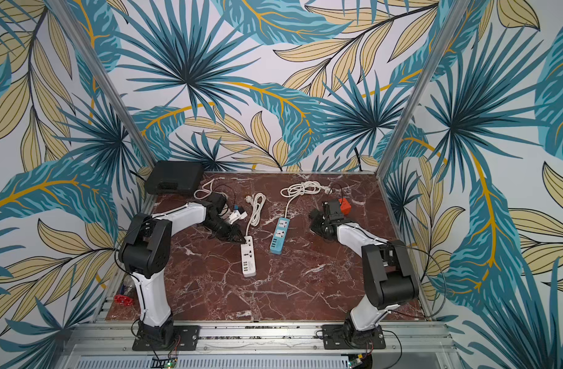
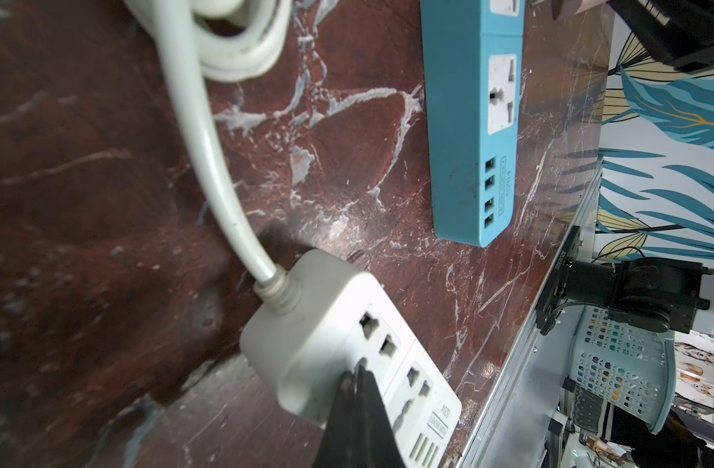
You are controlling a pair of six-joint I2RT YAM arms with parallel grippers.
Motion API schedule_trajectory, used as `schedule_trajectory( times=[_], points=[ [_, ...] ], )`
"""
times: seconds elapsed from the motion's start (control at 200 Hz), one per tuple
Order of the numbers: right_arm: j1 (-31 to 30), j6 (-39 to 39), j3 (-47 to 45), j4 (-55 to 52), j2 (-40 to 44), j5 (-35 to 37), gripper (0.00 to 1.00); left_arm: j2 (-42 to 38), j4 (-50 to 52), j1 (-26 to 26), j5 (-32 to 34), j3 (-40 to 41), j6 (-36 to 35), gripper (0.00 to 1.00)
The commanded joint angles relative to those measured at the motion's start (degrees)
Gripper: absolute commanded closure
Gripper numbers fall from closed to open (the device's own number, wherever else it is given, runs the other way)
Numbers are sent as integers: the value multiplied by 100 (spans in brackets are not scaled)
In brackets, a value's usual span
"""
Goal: Pull the plug off the socket
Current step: Place the plug at the center of the board.
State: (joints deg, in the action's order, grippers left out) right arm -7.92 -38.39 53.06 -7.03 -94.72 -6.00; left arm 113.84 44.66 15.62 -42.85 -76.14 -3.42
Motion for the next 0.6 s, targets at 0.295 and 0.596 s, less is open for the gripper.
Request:
schedule_trajectory(
  times=[0.295, 0.596],
  points=[
    [141, -2, -363, 48, 66, 95, 63, 145, -2, -47, 46, 11, -70, 100],
    [212, 134, -438, -188, 290, 311, 45, 147, 3, -51, 43, 17, -67, 100]
  ],
)
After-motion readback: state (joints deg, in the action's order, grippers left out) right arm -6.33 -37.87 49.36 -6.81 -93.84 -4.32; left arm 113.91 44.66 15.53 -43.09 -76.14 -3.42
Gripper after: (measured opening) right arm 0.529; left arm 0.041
